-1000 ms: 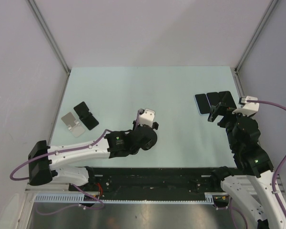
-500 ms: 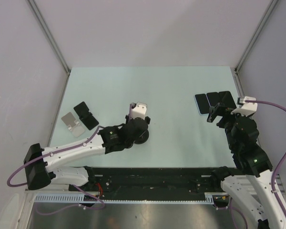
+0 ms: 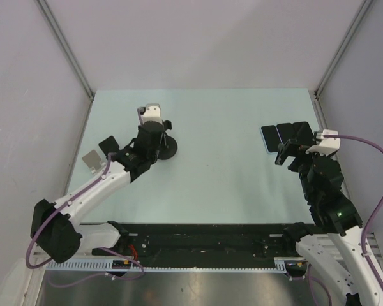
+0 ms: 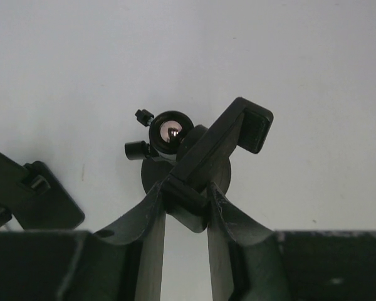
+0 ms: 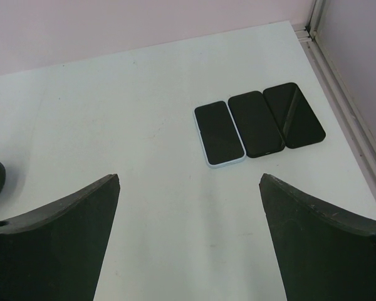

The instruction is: Remove the phone from the phone stand

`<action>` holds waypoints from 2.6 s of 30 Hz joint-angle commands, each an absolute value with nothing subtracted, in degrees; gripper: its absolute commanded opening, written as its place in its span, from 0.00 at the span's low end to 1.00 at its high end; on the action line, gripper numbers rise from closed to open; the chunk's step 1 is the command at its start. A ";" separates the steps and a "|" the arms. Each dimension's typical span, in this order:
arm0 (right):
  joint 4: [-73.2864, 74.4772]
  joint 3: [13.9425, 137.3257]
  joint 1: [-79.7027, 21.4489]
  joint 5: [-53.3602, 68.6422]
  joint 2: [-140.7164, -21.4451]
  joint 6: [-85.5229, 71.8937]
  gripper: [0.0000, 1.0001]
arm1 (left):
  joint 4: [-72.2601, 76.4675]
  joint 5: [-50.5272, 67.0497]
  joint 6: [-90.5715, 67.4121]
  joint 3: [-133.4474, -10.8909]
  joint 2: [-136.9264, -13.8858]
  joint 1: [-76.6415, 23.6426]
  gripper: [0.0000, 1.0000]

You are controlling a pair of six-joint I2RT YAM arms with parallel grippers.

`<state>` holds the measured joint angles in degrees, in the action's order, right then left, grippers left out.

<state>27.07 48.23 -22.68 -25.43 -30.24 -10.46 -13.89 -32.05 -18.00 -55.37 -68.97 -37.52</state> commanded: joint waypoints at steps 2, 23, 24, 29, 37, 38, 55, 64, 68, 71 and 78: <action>24.08 47.11 -23.03 -25.66 -29.53 -10.02 0.99 | -1.50 -30.33 -13.98 -59.85 -71.80 -29.02 0.00; 23.38 46.14 -23.11 -25.40 -29.71 -10.02 0.99 | 4.13 -18.19 -7.21 -59.41 -79.19 -11.95 0.00; 23.38 46.14 -23.03 -25.40 -29.71 -10.11 0.99 | 3.96 -18.72 -7.29 -59.41 -79.45 -11.95 0.00; 23.55 46.14 -23.03 -25.31 -29.79 -10.02 0.99 | 3.61 -19.51 -7.56 -58.54 -79.45 -11.87 0.00; 23.38 46.23 -23.03 -24.96 -30.15 -10.28 0.99 | 2.90 -22.67 -7.30 -57.13 -77.17 -11.87 0.00; 23.38 46.23 -23.03 -24.87 -30.23 -10.20 0.99 | 2.73 -23.20 -7.38 -57.04 -77.08 -11.87 0.00; 23.29 46.14 -22.94 -24.34 -30.23 -10.37 1.00 | 0.88 -25.49 -9.49 -55.02 -75.67 -11.87 0.00; 23.20 46.23 -22.94 -23.99 -30.59 -10.46 1.00 | 0.44 -25.14 -11.69 -54.23 -75.24 -11.87 0.34; 23.03 46.14 -22.94 -23.91 -30.76 -10.46 1.00 | 0.44 -24.79 -12.13 -54.32 -74.01 -11.87 0.56; 23.03 46.23 -22.94 -24.08 -30.67 -10.37 1.00 | -1.04 -24.17 -12.48 -54.58 -72.16 -11.87 0.69; 22.59 46.23 -23.03 -24.96 -29.01 -10.20 1.00 | -3.43 -21.80 -13.36 -54.93 -63.65 -11.95 0.93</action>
<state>24.95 46.13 -22.81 -24.12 -30.50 -10.46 -3.16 -23.35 -12.10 -54.08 -69.91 -12.08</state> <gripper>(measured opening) 0.994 0.894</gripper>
